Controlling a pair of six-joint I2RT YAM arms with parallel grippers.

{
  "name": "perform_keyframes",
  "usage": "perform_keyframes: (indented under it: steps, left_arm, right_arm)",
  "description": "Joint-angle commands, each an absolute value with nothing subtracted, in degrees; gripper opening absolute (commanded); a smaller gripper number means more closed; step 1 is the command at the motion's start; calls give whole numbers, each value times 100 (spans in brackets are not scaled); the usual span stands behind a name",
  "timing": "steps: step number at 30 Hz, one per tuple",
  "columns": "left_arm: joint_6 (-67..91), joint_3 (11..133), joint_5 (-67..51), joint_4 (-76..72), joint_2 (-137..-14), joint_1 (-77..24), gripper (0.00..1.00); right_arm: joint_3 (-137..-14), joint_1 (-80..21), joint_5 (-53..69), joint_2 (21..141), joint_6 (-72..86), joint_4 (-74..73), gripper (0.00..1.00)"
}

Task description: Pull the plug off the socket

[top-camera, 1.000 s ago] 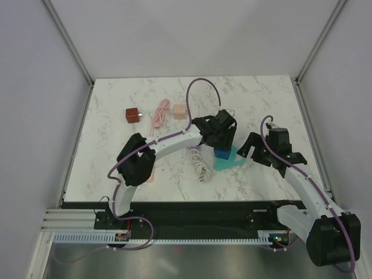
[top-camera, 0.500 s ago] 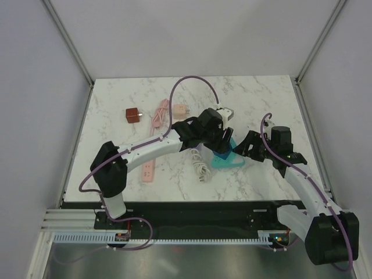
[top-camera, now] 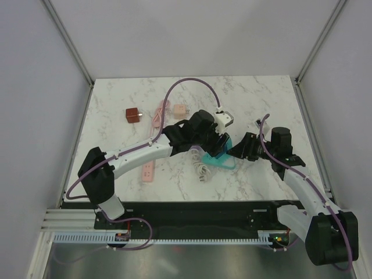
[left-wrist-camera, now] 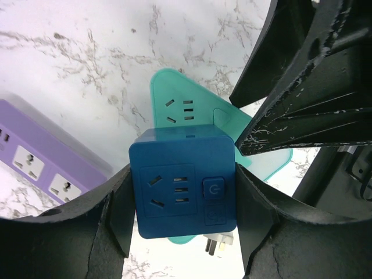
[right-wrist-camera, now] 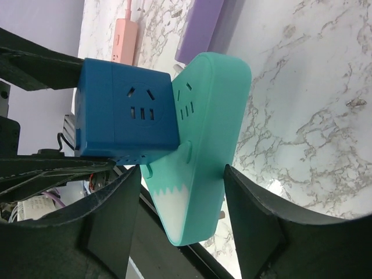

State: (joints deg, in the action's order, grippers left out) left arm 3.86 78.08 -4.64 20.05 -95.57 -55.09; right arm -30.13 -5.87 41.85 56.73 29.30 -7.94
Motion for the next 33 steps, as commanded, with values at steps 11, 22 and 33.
perform_keyframes:
  steps: [11, 22, 33]
  left_arm:
    - [-159, 7770, -1010, 1011, -8965, -5484, 2]
    - [-88, 7717, -1125, 984, -8780, -5423, 2]
    - [246, 7611, -1362, 677, -8710, -5405, 2]
  right_arm:
    - [-2909, -800, 4588, 5792, 2812, -369, 61]
    - [-2900, -800, 4544, 5889, 2830, -316, 62]
    - [-2786, -800, 4685, 5871, 3172, -36, 61]
